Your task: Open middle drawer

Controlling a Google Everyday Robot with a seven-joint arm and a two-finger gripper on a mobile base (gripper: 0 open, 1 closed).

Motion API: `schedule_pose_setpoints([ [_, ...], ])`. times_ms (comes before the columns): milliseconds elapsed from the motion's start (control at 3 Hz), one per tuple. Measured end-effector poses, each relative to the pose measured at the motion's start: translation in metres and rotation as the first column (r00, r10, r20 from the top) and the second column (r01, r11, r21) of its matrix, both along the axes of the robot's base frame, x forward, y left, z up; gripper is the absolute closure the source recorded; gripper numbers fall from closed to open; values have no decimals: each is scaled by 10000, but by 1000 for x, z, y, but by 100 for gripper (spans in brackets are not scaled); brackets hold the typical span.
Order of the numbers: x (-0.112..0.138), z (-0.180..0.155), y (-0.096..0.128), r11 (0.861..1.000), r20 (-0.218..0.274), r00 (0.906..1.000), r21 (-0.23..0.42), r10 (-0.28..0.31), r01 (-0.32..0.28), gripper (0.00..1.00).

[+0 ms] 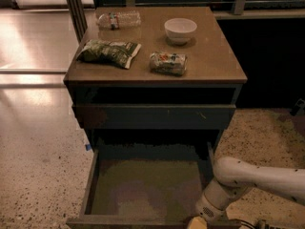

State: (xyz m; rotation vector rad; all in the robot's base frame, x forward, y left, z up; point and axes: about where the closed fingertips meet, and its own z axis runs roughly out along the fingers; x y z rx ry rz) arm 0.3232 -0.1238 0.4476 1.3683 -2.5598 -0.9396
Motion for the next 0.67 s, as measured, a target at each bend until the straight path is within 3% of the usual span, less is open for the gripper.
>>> schedule_pose_setpoints([
  [333,-4,-9,15,9987,-361,9981,32,509,-508,0],
  [667,-4,-9,15,9987,-361,9981,32,509,-508,0],
])
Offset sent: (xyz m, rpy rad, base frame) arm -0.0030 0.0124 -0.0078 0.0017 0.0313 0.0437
